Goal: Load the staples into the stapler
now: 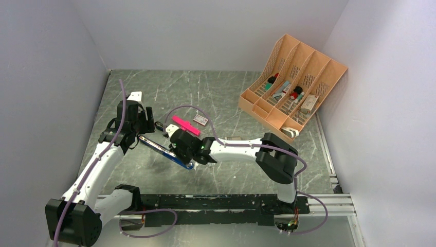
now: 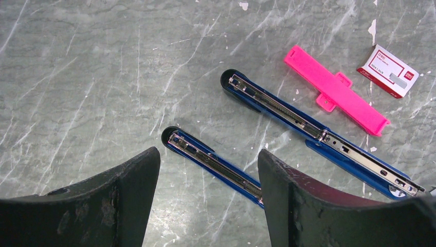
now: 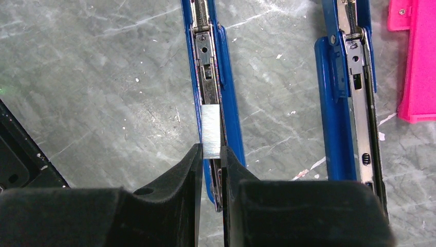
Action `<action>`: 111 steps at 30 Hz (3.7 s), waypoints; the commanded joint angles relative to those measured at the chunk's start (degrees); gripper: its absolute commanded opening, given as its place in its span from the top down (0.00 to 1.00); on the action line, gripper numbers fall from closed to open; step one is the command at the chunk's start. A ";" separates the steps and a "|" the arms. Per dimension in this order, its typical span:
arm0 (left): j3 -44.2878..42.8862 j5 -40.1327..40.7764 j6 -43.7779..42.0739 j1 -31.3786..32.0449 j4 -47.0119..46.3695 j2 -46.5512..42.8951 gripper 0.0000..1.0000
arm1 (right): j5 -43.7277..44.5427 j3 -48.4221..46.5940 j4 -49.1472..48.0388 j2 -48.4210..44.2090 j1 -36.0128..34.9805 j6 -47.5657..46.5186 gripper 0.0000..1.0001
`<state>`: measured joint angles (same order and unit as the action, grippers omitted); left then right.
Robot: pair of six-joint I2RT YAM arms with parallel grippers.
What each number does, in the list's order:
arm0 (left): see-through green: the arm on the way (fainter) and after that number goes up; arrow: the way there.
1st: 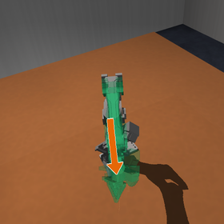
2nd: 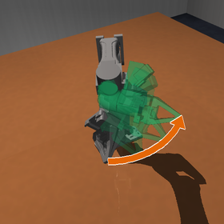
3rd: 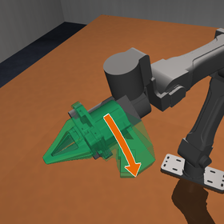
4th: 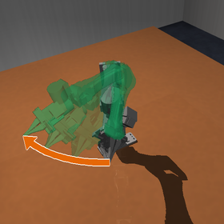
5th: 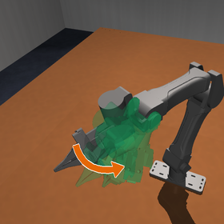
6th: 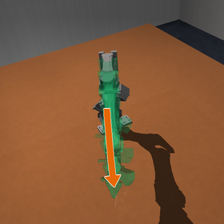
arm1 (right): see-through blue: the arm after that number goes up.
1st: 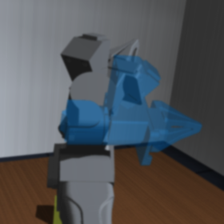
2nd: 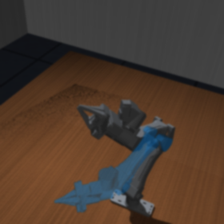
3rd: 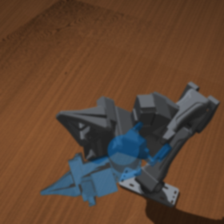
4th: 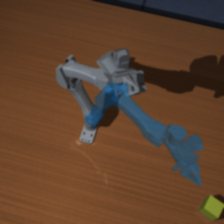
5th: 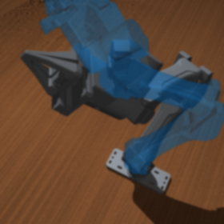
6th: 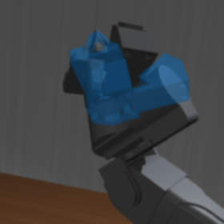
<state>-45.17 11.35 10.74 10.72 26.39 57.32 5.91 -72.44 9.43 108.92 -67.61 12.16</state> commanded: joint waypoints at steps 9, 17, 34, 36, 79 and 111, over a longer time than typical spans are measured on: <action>0.03 -0.72 -0.56 0.45 -1.57 -0.98 0.26 | 0.83 -2.94 3.06 3.01 -0.40 -0.23 0.91; 0.02 -0.68 -0.63 0.45 -1.61 -1.00 0.26 | 1.88 -3.72 4.37 3.53 -0.40 -0.34 0.91; -0.09 -0.63 -0.64 0.44 -1.61 -0.92 0.26 | 7.29 -4.55 7.44 4.35 -0.22 -2.63 0.92; -0.02 -0.52 -0.64 0.44 -1.61 -1.00 0.26 | 7.69 -4.47 7.53 4.29 -0.03 -3.07 0.92; -0.18 -0.79 -0.46 0.79 -1.59 -0.82 0.26 | -10.34 26.06 -39.70 -2.95 -2.85 -9.89 0.84; -0.36 -0.64 -0.63 0.97 -1.47 -0.52 0.26 | -15.77 35.28 -52.45 4.63 -1.38 -15.03 0.67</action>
<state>-45.17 11.33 10.72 11.35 26.37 57.32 -9.37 -39.13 -47.64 109.75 -69.32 -1.78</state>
